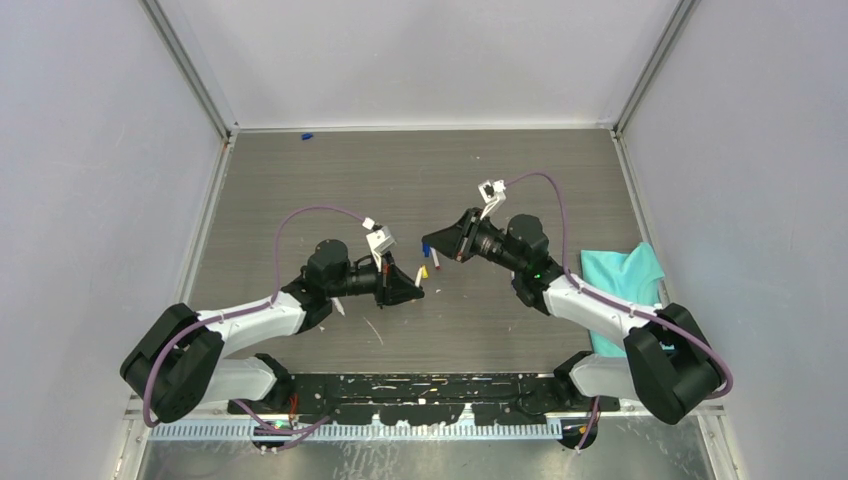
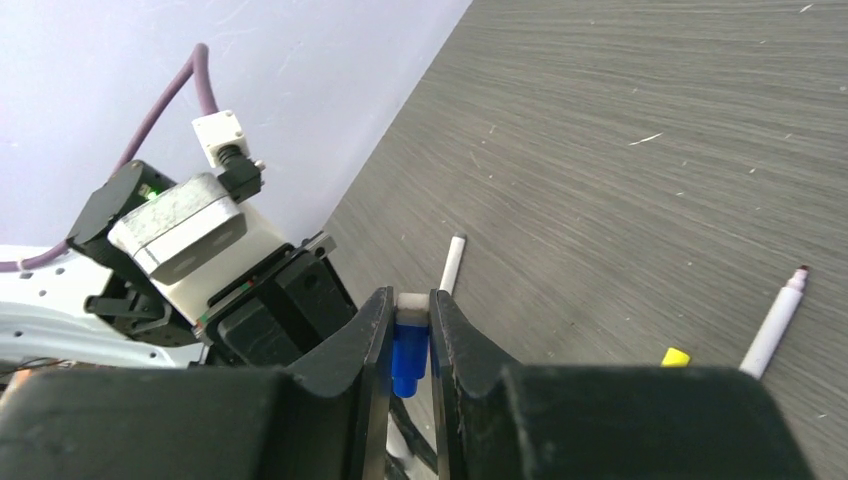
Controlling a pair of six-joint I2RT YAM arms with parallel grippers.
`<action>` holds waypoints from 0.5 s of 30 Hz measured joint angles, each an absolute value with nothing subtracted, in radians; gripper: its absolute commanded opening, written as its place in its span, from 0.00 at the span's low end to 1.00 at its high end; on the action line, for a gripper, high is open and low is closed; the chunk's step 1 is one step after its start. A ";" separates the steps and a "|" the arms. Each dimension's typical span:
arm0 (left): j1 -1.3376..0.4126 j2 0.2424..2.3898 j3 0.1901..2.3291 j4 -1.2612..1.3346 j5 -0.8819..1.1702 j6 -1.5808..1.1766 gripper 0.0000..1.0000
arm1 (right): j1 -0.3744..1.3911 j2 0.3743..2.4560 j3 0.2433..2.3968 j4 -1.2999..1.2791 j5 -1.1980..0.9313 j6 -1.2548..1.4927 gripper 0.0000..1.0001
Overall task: Insert the pens into the pen caps
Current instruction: Pick up the pen cap at the center of the board, then insert the pen cap onto the pen.
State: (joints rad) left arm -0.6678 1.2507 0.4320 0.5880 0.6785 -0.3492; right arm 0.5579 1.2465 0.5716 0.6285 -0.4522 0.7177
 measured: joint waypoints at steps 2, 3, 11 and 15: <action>-0.668 1.251 0.432 0.588 0.678 -0.351 0.00 | 0.558 1.240 0.552 0.657 -0.466 0.737 0.01; -0.668 1.251 0.432 0.588 0.678 -0.351 0.00 | 0.558 1.235 0.541 0.672 -0.471 0.744 0.01; -0.668 1.251 0.432 0.589 0.678 -0.352 0.00 | 0.558 1.229 0.513 0.749 -0.493 0.784 0.01; -0.668 1.251 0.432 0.591 0.678 -0.352 0.00 | 0.558 1.229 0.513 0.774 -0.501 0.792 0.01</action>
State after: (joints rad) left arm -0.6678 1.2507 0.4320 0.5907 0.6785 -0.3515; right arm 0.5579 1.2289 0.5125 0.7738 -0.5014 0.7918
